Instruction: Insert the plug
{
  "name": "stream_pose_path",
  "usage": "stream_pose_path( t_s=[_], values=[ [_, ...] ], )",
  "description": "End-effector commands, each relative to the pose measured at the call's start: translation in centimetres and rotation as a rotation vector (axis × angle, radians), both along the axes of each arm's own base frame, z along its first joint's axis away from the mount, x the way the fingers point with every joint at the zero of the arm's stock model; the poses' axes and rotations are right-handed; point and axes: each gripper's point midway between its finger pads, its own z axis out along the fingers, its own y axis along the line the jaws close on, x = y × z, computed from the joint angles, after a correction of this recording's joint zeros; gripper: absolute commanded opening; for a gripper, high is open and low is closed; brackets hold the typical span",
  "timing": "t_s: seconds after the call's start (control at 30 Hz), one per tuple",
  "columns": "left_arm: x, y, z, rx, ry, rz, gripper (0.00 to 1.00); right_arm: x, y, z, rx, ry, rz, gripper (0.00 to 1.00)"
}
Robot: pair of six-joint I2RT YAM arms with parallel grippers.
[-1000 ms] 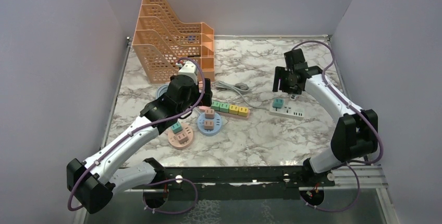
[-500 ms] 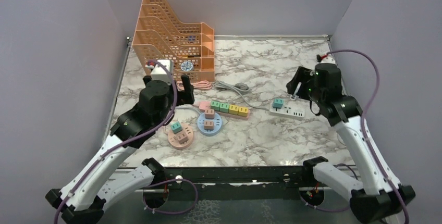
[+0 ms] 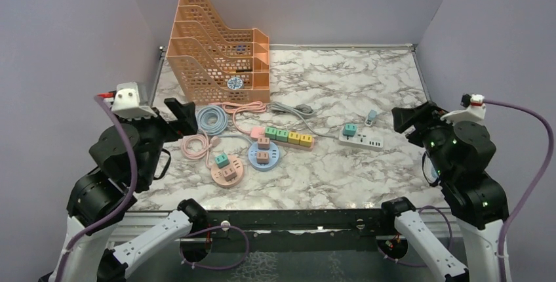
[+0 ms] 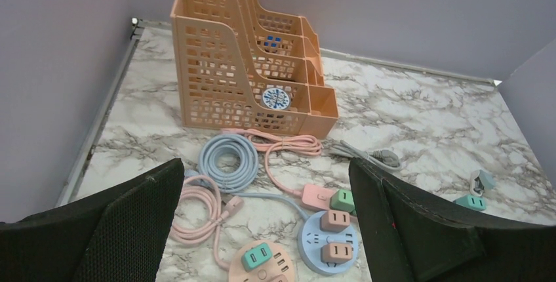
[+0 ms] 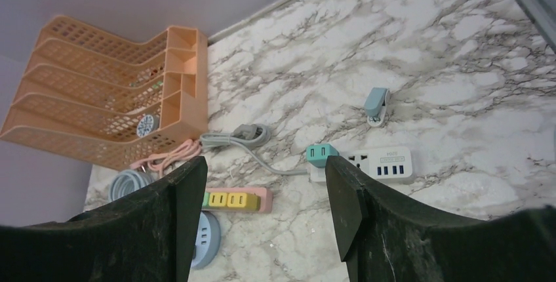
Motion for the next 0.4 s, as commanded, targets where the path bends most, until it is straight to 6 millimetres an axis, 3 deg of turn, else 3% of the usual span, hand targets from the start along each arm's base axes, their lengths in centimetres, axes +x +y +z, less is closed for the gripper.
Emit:
stream_pose_path(
  t_s=[0.0, 0.17, 0.37],
  values=[
    [-2.2, 3.3, 0.5, 0.041, 0.005, 0.070, 0.99, -1.8, -2.0, 1.3, -0.003, -0.033, -0.087, 0.67],
    [-3.4, 4.4, 1.1, 0.030, -0.009, 0.078, 0.99, -3.2, -3.0, 2.8, -0.009, -0.091, -0.115, 0.67],
    [-3.5, 4.6, 1.0, 0.037, -0.005, 0.086, 0.99, -3.6, -3.0, 3.0, -0.005, -0.105, -0.108, 0.67]
  ],
)
